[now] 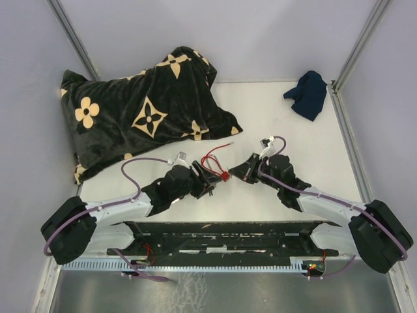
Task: Unlock with the key
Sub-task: Adjust the key.
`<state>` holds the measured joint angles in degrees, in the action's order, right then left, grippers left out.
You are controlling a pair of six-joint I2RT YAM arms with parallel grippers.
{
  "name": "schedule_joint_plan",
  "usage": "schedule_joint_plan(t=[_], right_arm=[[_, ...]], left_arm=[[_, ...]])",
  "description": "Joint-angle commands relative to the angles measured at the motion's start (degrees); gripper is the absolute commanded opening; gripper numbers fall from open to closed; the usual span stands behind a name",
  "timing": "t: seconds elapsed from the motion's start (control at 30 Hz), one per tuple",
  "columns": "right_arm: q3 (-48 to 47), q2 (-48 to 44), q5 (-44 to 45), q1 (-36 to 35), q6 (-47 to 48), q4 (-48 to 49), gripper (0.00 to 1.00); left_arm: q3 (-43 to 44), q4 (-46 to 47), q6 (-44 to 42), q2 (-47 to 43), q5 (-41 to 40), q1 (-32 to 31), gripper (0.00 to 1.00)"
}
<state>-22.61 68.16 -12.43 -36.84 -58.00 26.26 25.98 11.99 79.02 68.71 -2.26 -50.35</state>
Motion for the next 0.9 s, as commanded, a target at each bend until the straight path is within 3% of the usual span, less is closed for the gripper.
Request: schedule_joint_plan(t=[0.0, 0.17, 0.4, 0.67, 0.87], right_arm=[[-0.5, -3.4, -3.6, 0.5, 4.9, 7.3, 0.02], [-0.2, -3.8, -9.2, 0.7, 7.2, 12.0, 0.02], [-1.1, -3.0, -14.4, 0.8, 6.8, 16.0, 0.01], [-1.5, -1.0, -16.9, 1.1, 4.3, 20.5, 0.02], [-1.5, -0.5, -17.4, 1.3, 3.4, 21.2, 0.02]], left_arm=[[-4.6, 19.1, -5.9, -4.4, 1.3, 2.3, 0.66], [-7.9, 35.0, -9.1, -3.7, 8.2, 7.6, 0.65], [-6.0, 51.9, -9.3, 5.9, 19.3, 9.9, 0.58], [-7.7, 69.3, -4.0, 14.1, 22.5, 10.4, 0.35], [-7.9, 71.9, -3.5, 15.2, 23.0, 10.4, 0.09]])
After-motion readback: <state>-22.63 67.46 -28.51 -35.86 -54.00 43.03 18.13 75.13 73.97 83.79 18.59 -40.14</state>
